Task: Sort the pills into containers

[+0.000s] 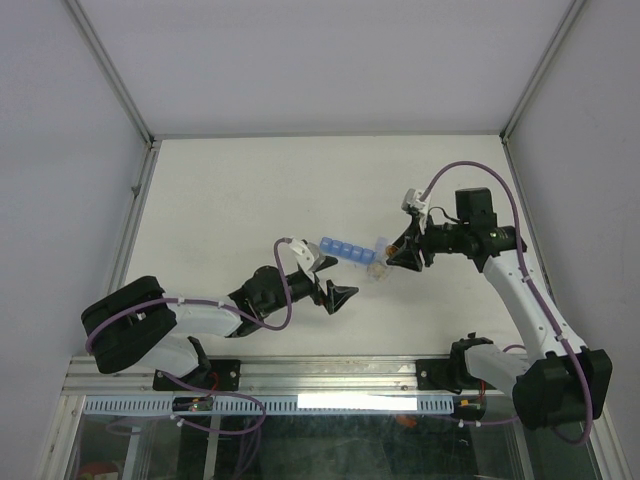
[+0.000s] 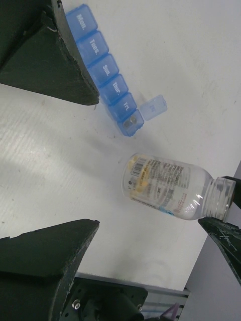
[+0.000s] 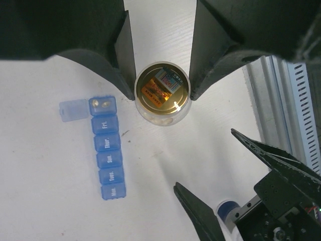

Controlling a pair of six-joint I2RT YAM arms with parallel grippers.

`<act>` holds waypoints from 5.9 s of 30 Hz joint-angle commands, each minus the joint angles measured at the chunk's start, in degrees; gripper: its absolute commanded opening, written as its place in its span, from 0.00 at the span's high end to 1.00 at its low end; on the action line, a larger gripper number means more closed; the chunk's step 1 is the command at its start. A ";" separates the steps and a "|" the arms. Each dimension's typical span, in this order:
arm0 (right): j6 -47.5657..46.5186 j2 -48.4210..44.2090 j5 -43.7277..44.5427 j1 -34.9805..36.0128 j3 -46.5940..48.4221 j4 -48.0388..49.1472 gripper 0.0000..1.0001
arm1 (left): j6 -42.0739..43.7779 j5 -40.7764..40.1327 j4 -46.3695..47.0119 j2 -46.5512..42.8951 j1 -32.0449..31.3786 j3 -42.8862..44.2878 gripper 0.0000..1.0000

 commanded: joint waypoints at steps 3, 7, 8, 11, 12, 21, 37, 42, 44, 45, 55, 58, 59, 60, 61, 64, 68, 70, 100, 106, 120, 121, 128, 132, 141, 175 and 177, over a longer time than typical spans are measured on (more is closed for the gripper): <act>9.64 -2.67 6.09 -3.13 -1.44 10.78 0.93 | 0.28 3.11 0.53 -1.87 2.60 0.22 0.01; 14.59 -3.37 11.95 -4.56 -2.58 15.32 0.94 | 0.77 3.89 -0.26 -1.72 3.75 0.86 0.01; 15.85 -3.54 13.59 -4.96 -3.01 16.66 0.94 | 0.78 4.07 -0.37 -1.72 4.01 0.97 0.01; 19.72 -4.11 21.10 -5.87 -4.55 21.89 0.93 | 0.71 4.65 -0.59 -1.68 4.71 1.28 0.01; 20.98 -4.22 24.38 -6.08 -5.06 23.75 0.91 | 0.68 4.82 -0.68 -1.67 4.90 1.41 0.01; 21.36 0.71 42.13 -11.68 -5.77 34.88 0.87 | 1.11 6.36 -2.61 -1.86 6.15 2.90 0.01; 16.79 20.39 39.23 -26.92 2.19 38.01 0.83 | 5.20 4.44 -9.71 -2.27 6.48 5.89 0.01; 15.36 22.94 37.40 -27.83 3.12 36.62 0.77 | 7.27 3.61 -12.38 -1.14 6.42 8.13 0.01; 15.03 23.47 36.05 -28.10 3.58 35.61 0.72 | 8.17 3.63 -13.31 -0.69 6.45 9.03 0.01; 14.92 23.64 35.42 -28.15 3.80 35.17 0.67 | 8.59 3.64 -13.87 -0.54 6.47 9.51 0.01; 11.07 19.74 30.54 -28.39 4.36 30.46 0.18 | 20.96 10.64 -24.40 1.25 6.55 15.03 0.01; 7.38 16.41 24.70 -28.48 4.16 26.49 0.18 | 27.03 12.71 -32.45 3.71 6.87 18.77 0.01; 6.26 15.36 22.53 -28.48 4.00 24.83 0.17 | 28.59 13.10 -34.33 4.40 7.05 19.96 0.01; 4.99 14.22 19.66 -28.48 3.80 23.11 0.17 | 30.08 13.74 -36.13 5.06 7.34 21.09 0.01; 3.70 13.31 16.63 -28.48 3.66 21.20 0.17 | 31.50 14.56 -37.80 5.72 7.63 22.18 0.01; 0.00 11.11 6.87 -28.44 3.71 14.51 0.17 | 35.74 17.17 -42.20 8.03 9.02 25.44 0.01; -2.84 10.52 -2.67 -27.34 3.83 7.72 0.17 | 39.78 18.82 -46.68 11.86 11.53 30.14 0.01; -2.97 10.74 -4.06 -26.05 3.51 6.44 0.18 | 41.35 20.81 -48.54 13.51 13.39 32.73 0.01; -7.99 23.00 -10.64 -23.01 5.06 4.30 0.18 | 54.22 36.17 -68.55 32.70 20.73 52.92 0.15; -8.50 25.29 -9.83 -22.40 6.74 2.72 0.18 | 51.36 33.92 -68.59 34.16 19.38 53.00 0.32; -6.09 31.72 -5.57 -16.68 12.71 -1.70 0.23 | 43.74 19.46 -48.75 26.05 11.19 36.69 0.43; -5.57 32.31 -5.15 -16.17 13.29 -1.65 0.24 | 43.25 18.65 -47.27 25.66 10.94 35.73 0.44; -1.74 37.96 -2.67 -12.40 18.85 -1.24 0.31 | 39.92 17.84 -41.63 23.99 10.21 32.34 0.49; 1.56 43.03 -1.17 -11.51 23.18 -1.43 0.46 | 39.48 17.82 -40.88 24.81 9.99 31.88 0.56; 4.30 49.21 2.42 -9.03 24.23 0.00 0.75 | 39.60 19.10 -40.45 24.89 9.80 31.40 0.61; -13.33 50.89 -8.67 -5.89 25.64 -18.24 0.85 | 39.08 21.34 -41.76 25.42 9.81 32.07 0.68; -14.14 49.49 -7.27 -5.56 23.93 -18.13 0.86 | 38.84 21.21 -41.88 25.38 9.75 32.15 0.68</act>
